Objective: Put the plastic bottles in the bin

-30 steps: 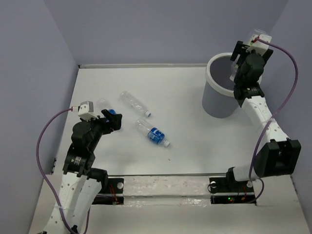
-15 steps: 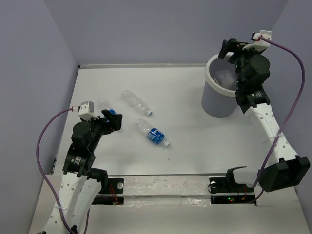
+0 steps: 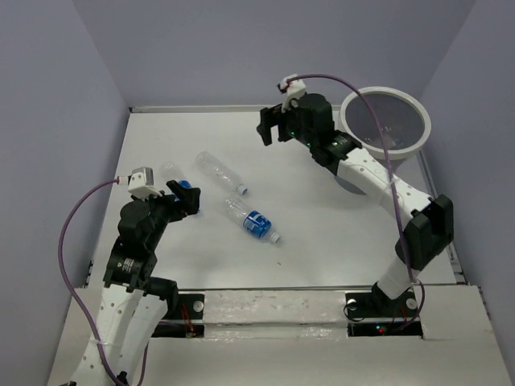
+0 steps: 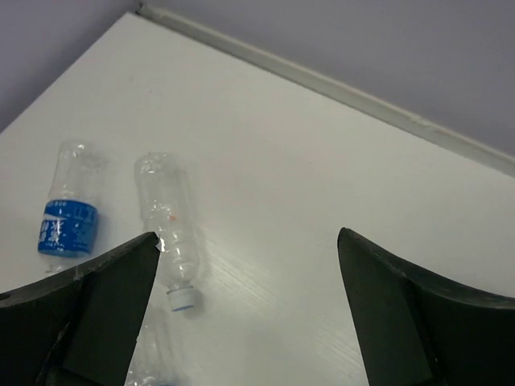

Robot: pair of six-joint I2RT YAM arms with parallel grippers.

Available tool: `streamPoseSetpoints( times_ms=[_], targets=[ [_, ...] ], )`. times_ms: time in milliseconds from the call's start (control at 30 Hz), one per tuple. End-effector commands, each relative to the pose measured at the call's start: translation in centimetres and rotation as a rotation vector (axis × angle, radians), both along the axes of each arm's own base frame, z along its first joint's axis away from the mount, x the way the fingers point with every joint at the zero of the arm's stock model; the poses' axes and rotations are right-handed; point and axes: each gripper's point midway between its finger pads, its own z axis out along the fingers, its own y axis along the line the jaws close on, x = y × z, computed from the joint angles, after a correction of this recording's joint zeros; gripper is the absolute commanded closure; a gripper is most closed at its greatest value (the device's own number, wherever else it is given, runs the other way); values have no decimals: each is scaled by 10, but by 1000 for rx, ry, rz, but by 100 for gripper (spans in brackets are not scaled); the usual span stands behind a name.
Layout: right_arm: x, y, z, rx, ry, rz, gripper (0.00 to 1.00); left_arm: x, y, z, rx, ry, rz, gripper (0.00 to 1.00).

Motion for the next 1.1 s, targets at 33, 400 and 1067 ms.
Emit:
streamPoseSetpoints(
  times_ms=[33,400,1067],
  targets=[
    [-13,86,-36,-84,116,256,1,4,24,24,-28,-35,151,5],
    [29,198,-138,-117,272,391,0,2,44,23,-46,0,286,5],
    [70,211,-203,-184,174,235,50,3,37,22,-36,-2,241,5]
  ],
)
